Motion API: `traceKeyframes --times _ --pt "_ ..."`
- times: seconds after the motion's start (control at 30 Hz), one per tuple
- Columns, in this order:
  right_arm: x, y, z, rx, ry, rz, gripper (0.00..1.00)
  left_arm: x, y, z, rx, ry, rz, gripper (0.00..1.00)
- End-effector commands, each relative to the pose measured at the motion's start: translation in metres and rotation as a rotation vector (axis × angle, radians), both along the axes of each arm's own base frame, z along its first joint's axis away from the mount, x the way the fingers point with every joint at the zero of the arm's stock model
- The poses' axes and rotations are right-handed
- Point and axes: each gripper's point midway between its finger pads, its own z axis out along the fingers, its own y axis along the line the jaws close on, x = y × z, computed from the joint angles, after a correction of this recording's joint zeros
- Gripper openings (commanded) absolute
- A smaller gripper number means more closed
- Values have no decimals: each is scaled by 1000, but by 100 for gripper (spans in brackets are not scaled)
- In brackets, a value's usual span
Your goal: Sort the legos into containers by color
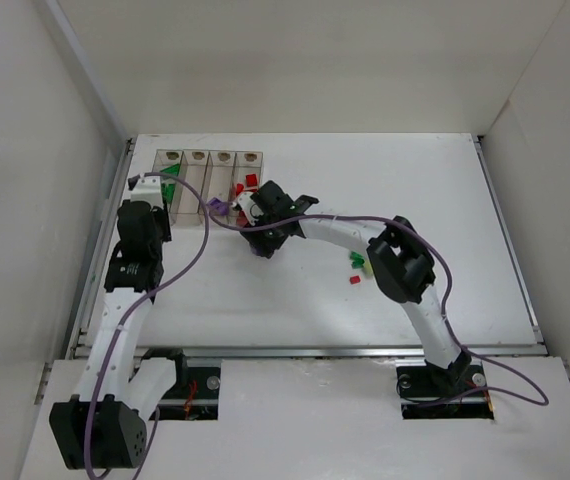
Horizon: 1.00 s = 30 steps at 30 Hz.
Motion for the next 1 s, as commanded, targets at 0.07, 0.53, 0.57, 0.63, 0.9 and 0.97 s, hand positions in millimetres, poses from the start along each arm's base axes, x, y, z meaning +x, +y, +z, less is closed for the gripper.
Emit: traceKeyframes --times 0.07,0.53,0.57,0.63,0.9,0.97 --pt "4 25 11 68 -8 3 17 -3 5 6 -20 -45 38 0" --pt "16 122 222 846 27 -149 0 -6 14 2 -18 -90 100 0" --pt "29 126 224 873 31 -222 0 -6 14 2 -18 -90 100 0" --pt "60 134 246 959 -7 -358 0 -7 14 5 -19 -99 100 0" --pt "130 134 187 1008 -8 -705 0 -8 13 6 -52 -128 100 0" --pt "136 137 188 1027 -20 -707 0 -7 11 3 -56 -128 90 0"
